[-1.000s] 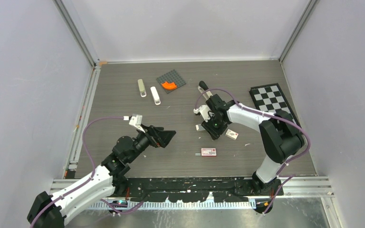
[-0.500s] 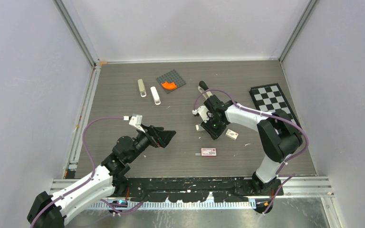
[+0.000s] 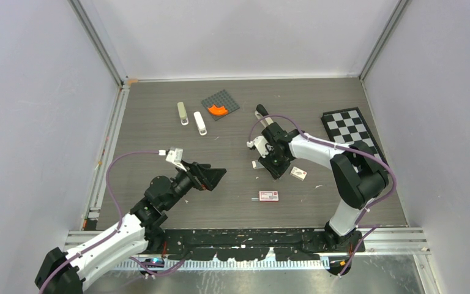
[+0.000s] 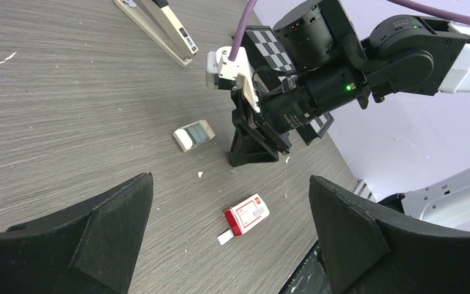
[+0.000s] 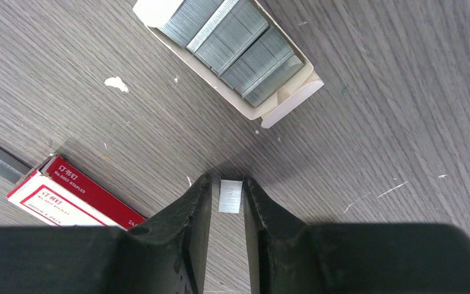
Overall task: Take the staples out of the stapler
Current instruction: Pick up the staple from the center of the board.
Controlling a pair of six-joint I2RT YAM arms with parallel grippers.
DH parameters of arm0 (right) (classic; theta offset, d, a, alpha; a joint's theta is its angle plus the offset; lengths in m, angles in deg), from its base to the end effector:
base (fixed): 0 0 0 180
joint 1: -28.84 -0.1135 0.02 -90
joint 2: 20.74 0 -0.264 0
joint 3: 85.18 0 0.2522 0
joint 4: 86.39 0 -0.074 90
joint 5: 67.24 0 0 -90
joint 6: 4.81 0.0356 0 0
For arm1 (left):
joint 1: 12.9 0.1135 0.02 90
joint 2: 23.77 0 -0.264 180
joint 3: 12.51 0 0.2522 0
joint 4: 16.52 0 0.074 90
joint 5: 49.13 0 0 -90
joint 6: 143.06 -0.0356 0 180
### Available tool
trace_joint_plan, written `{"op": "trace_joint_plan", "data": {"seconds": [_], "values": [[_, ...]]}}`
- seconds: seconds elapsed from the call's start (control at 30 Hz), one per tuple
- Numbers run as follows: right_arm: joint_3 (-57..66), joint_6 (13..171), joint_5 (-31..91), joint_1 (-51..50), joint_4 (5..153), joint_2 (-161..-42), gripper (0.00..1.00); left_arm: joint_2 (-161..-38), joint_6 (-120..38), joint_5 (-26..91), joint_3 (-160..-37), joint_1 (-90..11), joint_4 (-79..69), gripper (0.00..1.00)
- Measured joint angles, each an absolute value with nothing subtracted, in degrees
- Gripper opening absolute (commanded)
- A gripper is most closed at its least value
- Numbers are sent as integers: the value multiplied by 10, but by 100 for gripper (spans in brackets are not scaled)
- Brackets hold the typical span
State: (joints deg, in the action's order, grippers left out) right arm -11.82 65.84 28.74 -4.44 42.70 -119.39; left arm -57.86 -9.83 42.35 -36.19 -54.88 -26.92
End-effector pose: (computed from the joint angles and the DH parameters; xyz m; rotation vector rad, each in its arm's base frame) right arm 0.2603 0.1753 0.1605 -1.3061 2.5994 0.1935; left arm 0.1188 -0.1057 0.2159 -0.0403 1.6902 -1.1281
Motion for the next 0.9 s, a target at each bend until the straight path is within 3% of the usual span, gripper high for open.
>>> {"op": "trace_joint_plan", "data": {"seconds": [0.27,0.9], "values": [[-116,658,287,-46,426,-1195,19,-572,-99,423,-362,-549,-269,100],[-116,658,311,-38,427,-1162,16,-556,-100,423,-362,-549,-269,100]]}}
